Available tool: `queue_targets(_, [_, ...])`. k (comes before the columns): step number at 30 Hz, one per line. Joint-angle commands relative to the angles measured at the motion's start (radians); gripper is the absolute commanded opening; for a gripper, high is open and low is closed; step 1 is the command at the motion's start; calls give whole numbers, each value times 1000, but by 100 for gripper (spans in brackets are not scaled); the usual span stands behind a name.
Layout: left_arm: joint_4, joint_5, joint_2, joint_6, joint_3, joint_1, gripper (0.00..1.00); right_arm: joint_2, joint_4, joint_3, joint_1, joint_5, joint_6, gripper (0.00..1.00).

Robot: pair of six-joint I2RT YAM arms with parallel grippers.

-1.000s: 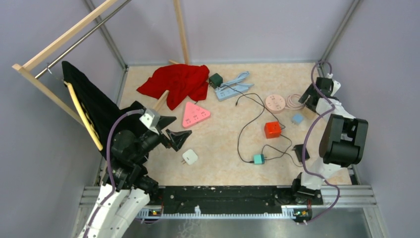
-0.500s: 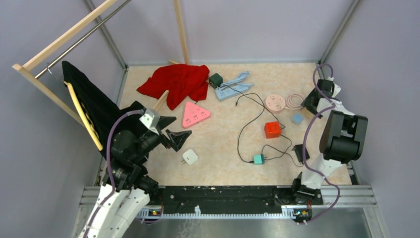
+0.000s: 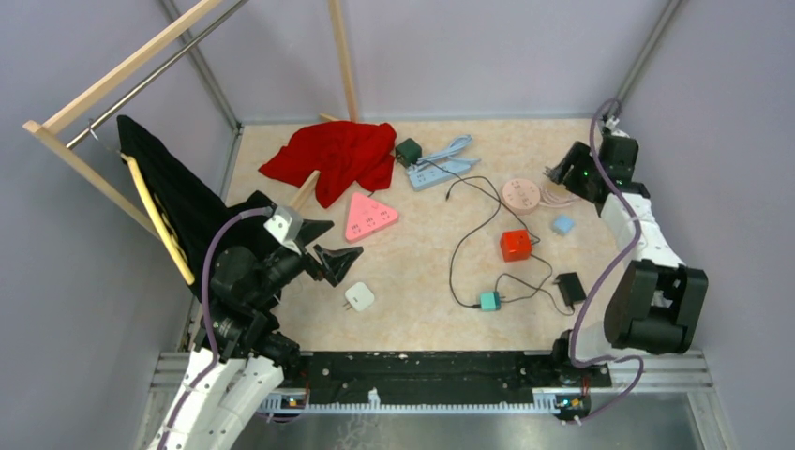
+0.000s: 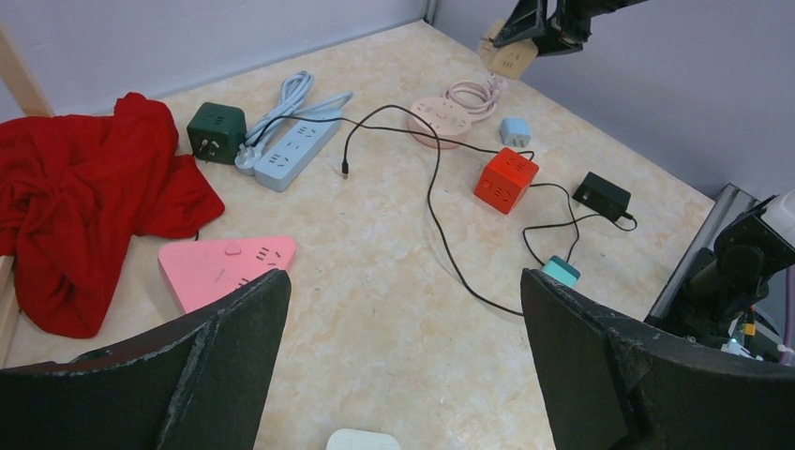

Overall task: Insert the plug
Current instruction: Pick up the plug from the corner of the board.

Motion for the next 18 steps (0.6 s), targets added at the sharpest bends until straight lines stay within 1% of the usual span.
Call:
queue_targets(1, [30, -4, -5, 0, 0, -4, 99, -116, 132, -46, 28, -474, -27, 45])
queue_targets(3, [28, -5, -4, -2, 0, -4, 99, -168, 169, -75, 63, -563, -16, 45])
queue_targets(7, [30, -4, 4, -2, -1, -5, 99, -260, 174, -106, 221, -584, -79, 45])
queue_targets(9, [31, -11, 8, -2, -1, -4, 99, -301, 197, -130, 274, -615, -93, 45])
queue_targets(11, [31, -11, 12, -7, -1, -5, 99, -346, 254, -173, 308, -658, -85, 45])
queue_targets(14, [51, 16, 21, -17, -3, -4, 98, -415, 347, -242, 352, -659, -58, 44])
queue_targets(18, [118, 45, 52, -78, -10, -5, 98, -496, 389, -296, 424, -650, -84, 44])
